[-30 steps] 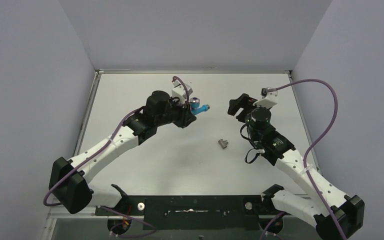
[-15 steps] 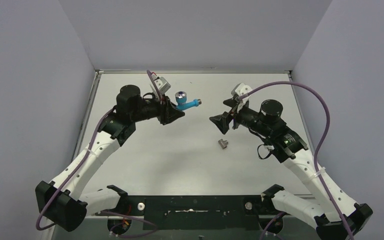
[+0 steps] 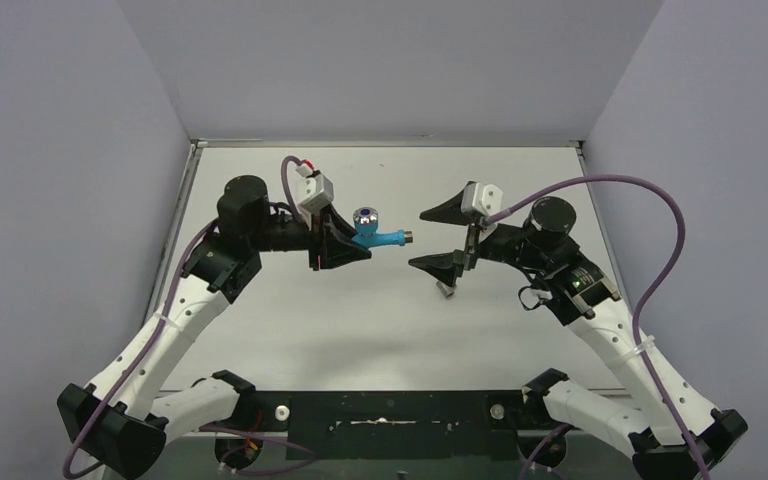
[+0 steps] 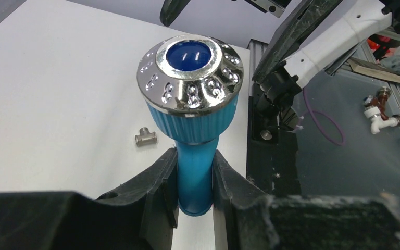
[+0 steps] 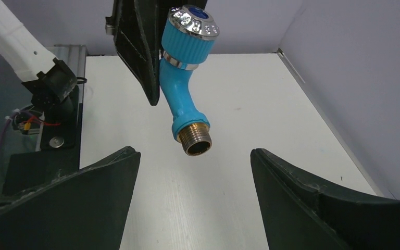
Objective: Install the water faucets
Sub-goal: Pick up the water faucet from the center of the board.
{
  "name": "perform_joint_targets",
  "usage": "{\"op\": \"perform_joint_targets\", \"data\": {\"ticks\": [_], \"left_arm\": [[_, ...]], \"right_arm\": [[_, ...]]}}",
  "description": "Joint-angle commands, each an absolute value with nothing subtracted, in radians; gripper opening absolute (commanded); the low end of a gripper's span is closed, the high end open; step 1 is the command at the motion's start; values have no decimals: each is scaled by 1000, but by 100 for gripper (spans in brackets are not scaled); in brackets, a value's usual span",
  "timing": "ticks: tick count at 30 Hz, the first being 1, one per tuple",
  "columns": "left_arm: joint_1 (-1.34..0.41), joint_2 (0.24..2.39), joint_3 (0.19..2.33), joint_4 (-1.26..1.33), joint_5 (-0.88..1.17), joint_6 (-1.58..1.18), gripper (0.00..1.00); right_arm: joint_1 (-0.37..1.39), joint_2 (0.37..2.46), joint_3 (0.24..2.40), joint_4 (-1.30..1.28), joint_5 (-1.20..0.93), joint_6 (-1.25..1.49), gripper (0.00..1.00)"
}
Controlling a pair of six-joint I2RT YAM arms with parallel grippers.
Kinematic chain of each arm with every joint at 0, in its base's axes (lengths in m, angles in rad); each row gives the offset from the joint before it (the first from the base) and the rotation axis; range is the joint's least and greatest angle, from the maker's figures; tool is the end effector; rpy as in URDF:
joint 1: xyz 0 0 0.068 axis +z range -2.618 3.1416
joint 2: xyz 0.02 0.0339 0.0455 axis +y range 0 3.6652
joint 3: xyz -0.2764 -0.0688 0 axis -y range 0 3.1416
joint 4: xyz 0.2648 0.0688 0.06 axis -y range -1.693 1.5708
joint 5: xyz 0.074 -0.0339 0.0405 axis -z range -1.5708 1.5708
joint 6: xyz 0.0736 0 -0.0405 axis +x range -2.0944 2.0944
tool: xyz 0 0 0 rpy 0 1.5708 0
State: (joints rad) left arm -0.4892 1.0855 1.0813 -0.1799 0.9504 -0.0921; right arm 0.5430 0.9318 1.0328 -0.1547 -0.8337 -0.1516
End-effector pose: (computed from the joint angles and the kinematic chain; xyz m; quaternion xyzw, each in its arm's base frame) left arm 0.2110 -0.1802 0.3955 0.4216 0.6128 -0.5000 0.4436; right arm 0.1738 0.1685 0.4151 -0.4878 0.5293 0.4106 0.5598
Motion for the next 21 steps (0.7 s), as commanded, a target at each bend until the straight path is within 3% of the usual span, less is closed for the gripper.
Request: {"op": "perform_joint_targets", "data": {"ticks": [1, 9, 21], "left_arm": [[-494, 1044, 1086, -146, 1039, -64, 0], [-499, 1052, 1080, -137, 1068, -58, 0], [-502, 1059, 1070, -127, 1088, -44, 0]], "right_arm": [[549, 953, 1087, -43, -992, -116, 80], [561, 996, 1090, -19, -1041, -73, 73], [565, 1042, 1106, -26, -1052, -59, 54]]}}
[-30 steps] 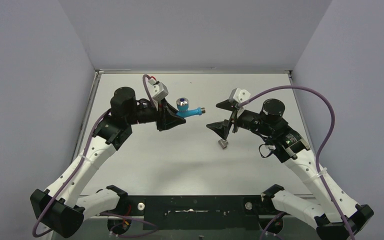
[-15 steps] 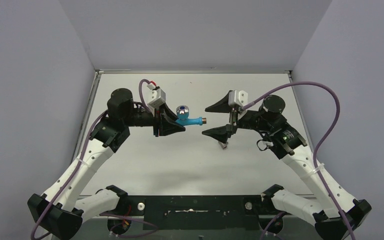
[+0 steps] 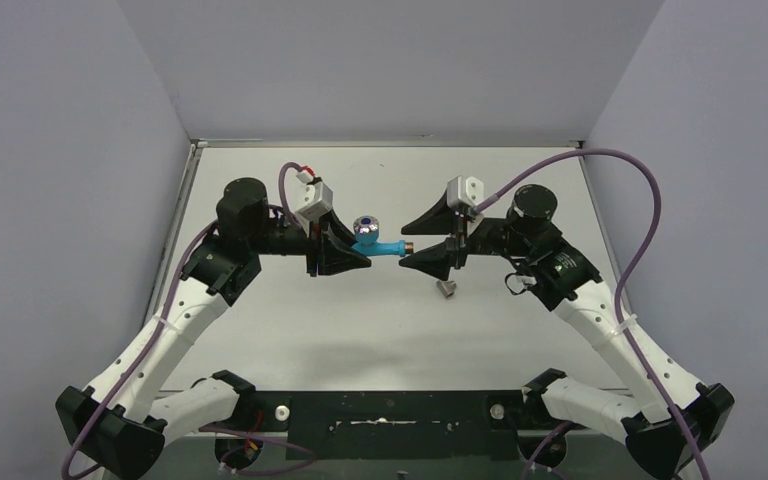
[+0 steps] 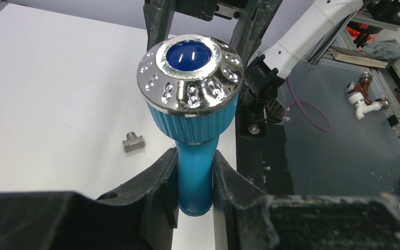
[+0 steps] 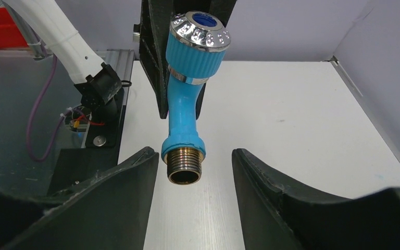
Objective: Install the water faucets
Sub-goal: Pick up the water faucet from the center of the board.
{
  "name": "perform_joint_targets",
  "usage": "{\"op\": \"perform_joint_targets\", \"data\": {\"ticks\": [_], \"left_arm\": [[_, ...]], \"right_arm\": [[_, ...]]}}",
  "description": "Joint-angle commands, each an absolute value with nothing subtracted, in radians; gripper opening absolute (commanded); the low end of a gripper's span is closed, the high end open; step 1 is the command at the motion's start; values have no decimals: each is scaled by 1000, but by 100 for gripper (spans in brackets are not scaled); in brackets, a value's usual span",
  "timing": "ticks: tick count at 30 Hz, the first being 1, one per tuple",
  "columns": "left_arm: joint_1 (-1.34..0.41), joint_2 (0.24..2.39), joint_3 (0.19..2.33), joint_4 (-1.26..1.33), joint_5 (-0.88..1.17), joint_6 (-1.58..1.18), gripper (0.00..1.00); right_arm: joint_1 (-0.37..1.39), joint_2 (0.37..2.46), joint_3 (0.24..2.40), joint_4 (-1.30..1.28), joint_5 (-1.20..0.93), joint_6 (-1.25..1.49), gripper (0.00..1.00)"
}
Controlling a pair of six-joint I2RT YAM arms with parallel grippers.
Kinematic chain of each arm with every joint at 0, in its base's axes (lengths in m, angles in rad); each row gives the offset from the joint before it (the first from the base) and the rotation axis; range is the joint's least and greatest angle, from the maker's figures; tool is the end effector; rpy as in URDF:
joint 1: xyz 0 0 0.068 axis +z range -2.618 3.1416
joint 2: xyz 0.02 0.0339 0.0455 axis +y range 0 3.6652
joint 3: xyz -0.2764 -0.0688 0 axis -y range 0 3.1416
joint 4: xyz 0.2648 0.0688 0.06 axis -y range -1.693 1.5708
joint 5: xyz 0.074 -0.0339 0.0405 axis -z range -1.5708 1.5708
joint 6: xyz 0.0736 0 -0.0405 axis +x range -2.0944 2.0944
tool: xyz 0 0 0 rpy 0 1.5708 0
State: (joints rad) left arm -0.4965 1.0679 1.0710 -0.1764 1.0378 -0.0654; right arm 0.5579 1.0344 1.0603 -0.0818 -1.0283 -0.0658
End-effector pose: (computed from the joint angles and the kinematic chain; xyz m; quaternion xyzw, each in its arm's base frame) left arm 0.1994 -0.1801 0.3973 0.4538 0.5812 -0.5197 0.4314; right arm 0.1819 0.1878 0.4117 -0.5157 0.4985 0.4923 0.4932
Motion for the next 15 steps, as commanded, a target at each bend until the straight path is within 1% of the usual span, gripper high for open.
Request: {"op": "perform_joint_targets", "data": {"ticks": [1, 6, 8, 11, 15], "left_arm": [[-502, 1058, 1069, -125, 1084, -46, 0], [-502, 1056, 1066, -125, 1081, -45, 0], [-502, 1060, 1059, -127, 1078, -43, 0], [-502, 1062, 1061, -132, 1072, -47, 0], [-503, 1053, 1069, -124, 1050, -58, 0]], "right_arm": [[565, 1046, 1109, -29, -1053, -61, 53], [564, 1051, 1109, -25, -1069, -57, 46], [564, 1051, 1102, -14, -1077, -49, 42], [565, 1052, 1105, -8, -1085, -35, 33], [566, 1049, 1112, 16, -1095, -19, 16]]}}
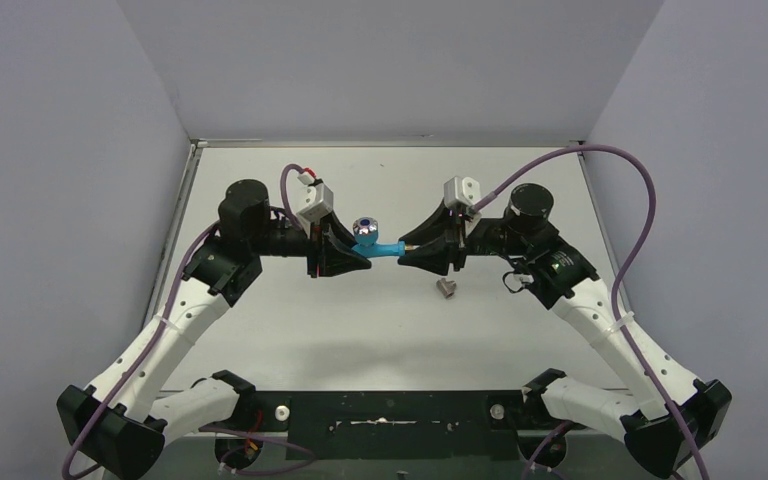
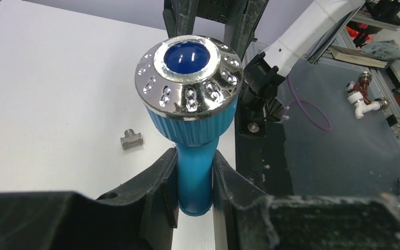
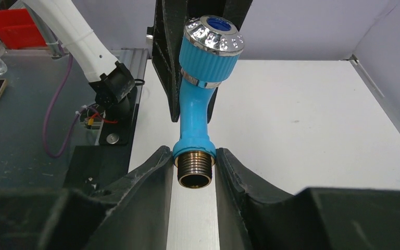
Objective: Install the water faucets
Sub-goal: Pick up the water faucet from the center of the board.
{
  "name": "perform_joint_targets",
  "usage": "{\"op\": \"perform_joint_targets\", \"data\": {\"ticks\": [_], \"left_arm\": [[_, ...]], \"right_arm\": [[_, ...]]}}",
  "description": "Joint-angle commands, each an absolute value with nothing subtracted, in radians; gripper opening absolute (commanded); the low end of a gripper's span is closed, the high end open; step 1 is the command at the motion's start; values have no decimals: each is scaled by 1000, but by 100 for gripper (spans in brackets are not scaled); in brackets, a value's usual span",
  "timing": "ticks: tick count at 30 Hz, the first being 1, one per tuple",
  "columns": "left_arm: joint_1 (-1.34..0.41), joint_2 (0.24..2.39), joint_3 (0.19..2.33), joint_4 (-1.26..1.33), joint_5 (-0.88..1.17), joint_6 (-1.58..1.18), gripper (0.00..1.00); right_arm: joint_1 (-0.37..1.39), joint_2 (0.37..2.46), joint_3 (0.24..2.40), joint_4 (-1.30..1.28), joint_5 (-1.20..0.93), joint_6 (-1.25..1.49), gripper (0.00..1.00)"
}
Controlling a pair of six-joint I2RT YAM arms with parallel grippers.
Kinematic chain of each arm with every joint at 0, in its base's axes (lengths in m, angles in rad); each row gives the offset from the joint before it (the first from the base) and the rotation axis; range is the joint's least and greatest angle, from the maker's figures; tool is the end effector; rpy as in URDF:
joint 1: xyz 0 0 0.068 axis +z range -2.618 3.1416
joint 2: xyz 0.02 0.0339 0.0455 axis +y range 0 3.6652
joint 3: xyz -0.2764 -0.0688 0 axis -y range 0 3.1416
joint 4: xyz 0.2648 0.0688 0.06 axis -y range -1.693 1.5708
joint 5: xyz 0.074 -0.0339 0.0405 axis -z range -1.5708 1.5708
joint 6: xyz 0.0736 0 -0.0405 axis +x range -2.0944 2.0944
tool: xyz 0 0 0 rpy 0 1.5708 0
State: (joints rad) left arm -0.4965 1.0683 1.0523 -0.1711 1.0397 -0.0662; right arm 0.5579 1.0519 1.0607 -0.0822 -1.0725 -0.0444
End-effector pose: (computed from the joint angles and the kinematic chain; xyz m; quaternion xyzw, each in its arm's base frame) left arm 0.2001 -0.1806 0.3908 0.4523 0.5853 -0.5212 0.4257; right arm 0.1830 0.1904 0.4078 -0.5189 0.4982 0.5106 0.4709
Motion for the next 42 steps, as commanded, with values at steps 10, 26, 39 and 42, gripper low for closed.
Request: {"op": "perform_joint_targets", "data": {"ticks": [10, 26, 39, 42], "left_arm": [[-503, 1042, 1037, 58, 1044, -188, 46], [-507, 1056, 996, 225, 1050, -296, 51], [-508, 1032, 973, 282, 1024, -338, 49], [-508, 1020, 966, 299, 1005, -342, 49]], "right_arm": [[566, 1055, 1061, 193, -1099, 109, 0], [617, 1142, 1029, 432, -1097, 248, 0], [635, 1110, 985, 520, -1028, 287, 0], [635, 1091, 976, 524, -1009, 284, 0]]}}
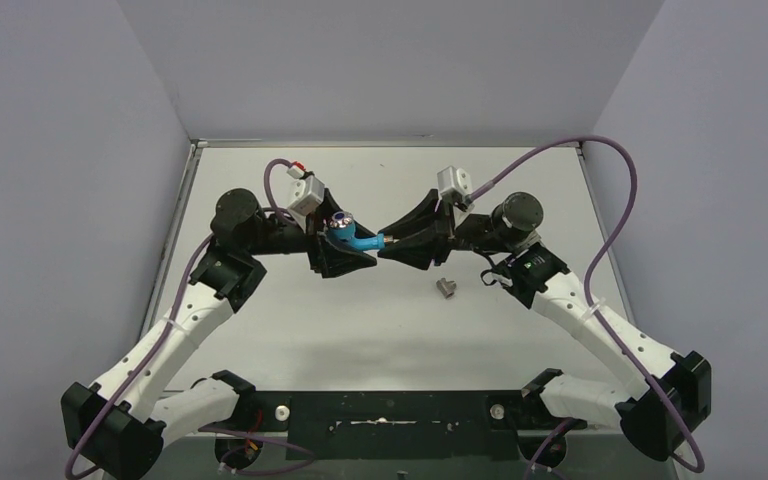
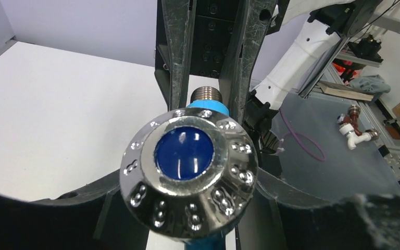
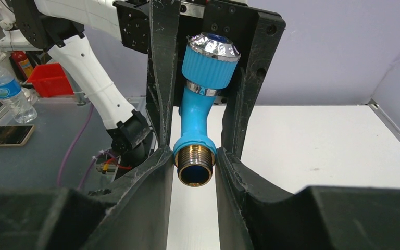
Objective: Install the water faucets
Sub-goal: Pick up the water faucet from the center of the board.
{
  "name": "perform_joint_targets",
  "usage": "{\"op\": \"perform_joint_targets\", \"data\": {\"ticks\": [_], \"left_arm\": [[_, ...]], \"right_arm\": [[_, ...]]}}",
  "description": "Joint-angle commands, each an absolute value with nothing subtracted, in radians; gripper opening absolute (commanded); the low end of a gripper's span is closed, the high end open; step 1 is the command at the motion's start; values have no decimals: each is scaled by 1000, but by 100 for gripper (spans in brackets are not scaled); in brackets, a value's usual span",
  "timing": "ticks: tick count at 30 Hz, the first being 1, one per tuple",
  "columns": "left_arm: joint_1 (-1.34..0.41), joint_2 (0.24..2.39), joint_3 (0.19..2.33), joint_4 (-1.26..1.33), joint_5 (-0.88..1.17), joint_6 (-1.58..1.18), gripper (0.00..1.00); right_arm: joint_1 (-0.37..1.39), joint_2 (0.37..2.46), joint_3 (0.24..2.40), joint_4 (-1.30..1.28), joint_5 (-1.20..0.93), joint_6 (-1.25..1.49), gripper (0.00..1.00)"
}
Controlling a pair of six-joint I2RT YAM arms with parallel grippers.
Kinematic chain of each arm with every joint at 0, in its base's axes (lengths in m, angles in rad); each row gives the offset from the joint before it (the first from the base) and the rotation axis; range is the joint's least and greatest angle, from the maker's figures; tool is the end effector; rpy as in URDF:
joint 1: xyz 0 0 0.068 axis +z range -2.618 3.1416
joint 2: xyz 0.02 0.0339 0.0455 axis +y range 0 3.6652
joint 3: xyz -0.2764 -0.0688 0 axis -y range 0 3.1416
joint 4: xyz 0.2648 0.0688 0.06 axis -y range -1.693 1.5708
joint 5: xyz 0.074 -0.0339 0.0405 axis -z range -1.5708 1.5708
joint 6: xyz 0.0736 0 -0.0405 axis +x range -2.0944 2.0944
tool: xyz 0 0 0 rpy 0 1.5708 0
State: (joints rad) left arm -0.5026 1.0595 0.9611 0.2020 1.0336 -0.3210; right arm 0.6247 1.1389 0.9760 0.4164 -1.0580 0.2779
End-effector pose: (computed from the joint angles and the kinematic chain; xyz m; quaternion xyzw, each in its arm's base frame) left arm 0.2020 -0.1832 0.3998 0.4183 0.5464 -0.5616 0.4594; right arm 0.1912 0.2169 0.4084 -0.4843 0.4516 0.5757 0.4797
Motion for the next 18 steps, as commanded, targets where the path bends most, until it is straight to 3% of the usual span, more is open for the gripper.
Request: {"op": "perform_joint_targets", "data": {"ticks": [1, 11, 18], "left_arm": [[-506, 1017, 964, 303, 1001, -344, 49], [-505, 1000, 948, 369, 984, -390, 36], [-505, 1001, 942, 382, 983, -403, 37]], "right_arm": [[635, 1085, 972, 525, -1005, 282, 0], [634, 1052, 948, 560, -968, 296, 0], [634, 1039, 928, 626, -942, 339, 0]]}}
